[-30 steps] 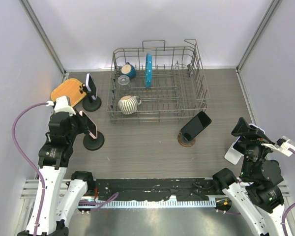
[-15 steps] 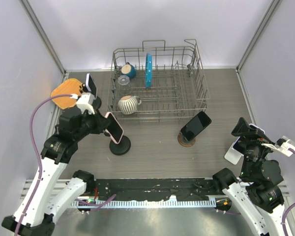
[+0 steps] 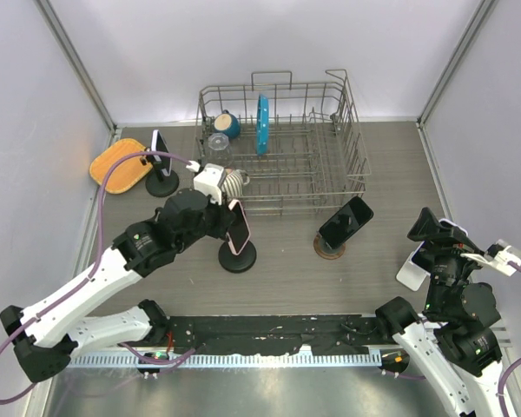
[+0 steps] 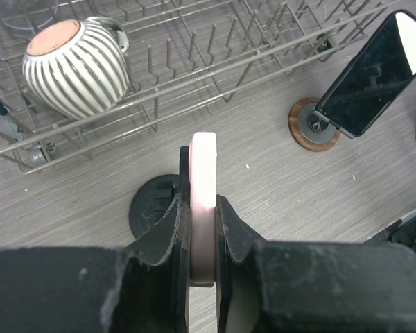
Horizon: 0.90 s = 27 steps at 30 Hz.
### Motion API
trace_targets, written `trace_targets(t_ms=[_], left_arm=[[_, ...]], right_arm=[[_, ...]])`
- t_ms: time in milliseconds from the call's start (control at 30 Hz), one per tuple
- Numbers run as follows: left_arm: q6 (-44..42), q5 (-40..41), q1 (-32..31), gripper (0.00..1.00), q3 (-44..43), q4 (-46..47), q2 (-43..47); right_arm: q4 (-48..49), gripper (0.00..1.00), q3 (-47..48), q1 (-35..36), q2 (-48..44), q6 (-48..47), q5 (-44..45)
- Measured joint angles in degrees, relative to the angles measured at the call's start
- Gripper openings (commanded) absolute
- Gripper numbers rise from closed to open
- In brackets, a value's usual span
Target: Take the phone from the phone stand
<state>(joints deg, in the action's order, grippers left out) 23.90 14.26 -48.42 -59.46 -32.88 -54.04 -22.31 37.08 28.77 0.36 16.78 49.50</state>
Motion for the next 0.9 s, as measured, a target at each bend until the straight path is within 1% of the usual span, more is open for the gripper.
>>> trace_targets(t_ms=[200, 300, 333, 367, 400, 467, 500, 567, 600, 667, 700, 800, 900], left_arm=[[0.1, 6.5, -2.8, 0.01, -2.6, -0.1, -4.3], [0.1, 9.4, -3.8, 0.10, -2.8, -0.1, -5.4], [0.1, 10.1, -4.1, 0.16, -3.0, 0.0, -5.7], [0.2, 10.4, -4.3, 0.19, -3.1, 0.0, -5.9], [0.3, 10.8, -4.5, 0.27, -3.3, 0.0, -6.1], [0.3, 11.2, -4.8, 0.36, -3.5, 0.1, -6.6], [0.4, 11.3, -4.9, 0.44, -3.6, 0.4, -6.7], [0.8, 11.3, -5.0, 0.52, -4.2, 0.9, -6.8], [1.0, 11.3, -5.0, 0.61, -4.5, 1.2, -6.8], [1.1, 11.2, -5.0, 0.71, -5.5, 1.7, -6.7], [1.0, 11.2, -5.0, 0.79, -5.8, 1.9, -6.6], [0.8, 11.1, -5.0, 0.88, -7.4, 1.7, -6.3], [-0.1, 11.0, -4.7, 0.89, -10.2, 0.4, -6.3]], right_arm=[[0.0, 0.96, 0.0, 0.0, 0.0, -0.1, -0.8], [0.2, 0.96, 0.0, 0.0, 0.0, -0.4, -2.3], [0.4, 0.96, 0.0, 0.0, 0.0, -0.6, -3.0], [0.6, 0.96, 0.0, 0.0, 0.0, -0.8, -3.9], [0.9, 0.96, 0.0, 0.0, 0.0, -1.0, -4.7], [1.2, 0.96, 0.0, 0.0, 0.0, -1.5, -6.2], [1.3, 0.96, 0.0, 0.0, 0.0, -1.6, -6.9], [1.4, 0.96, 0.0, 0.0, 0.0, -1.8, -8.2], [1.4, 0.96, 0.0, 0.0, 0.0, -1.9, -9.0], [1.3, 0.97, 0.0, 0.0, 0.0, -1.9, -10.5], [1.1, 0.97, 0.1, 0.0, 0.0, -1.9, -11.5], [-0.4, 0.97, 2.2, 0.0, 1.8, -1.9, -14.8], [-2.4, 0.97, 7.6, 0.0, 8.4, -1.9, -20.1]])
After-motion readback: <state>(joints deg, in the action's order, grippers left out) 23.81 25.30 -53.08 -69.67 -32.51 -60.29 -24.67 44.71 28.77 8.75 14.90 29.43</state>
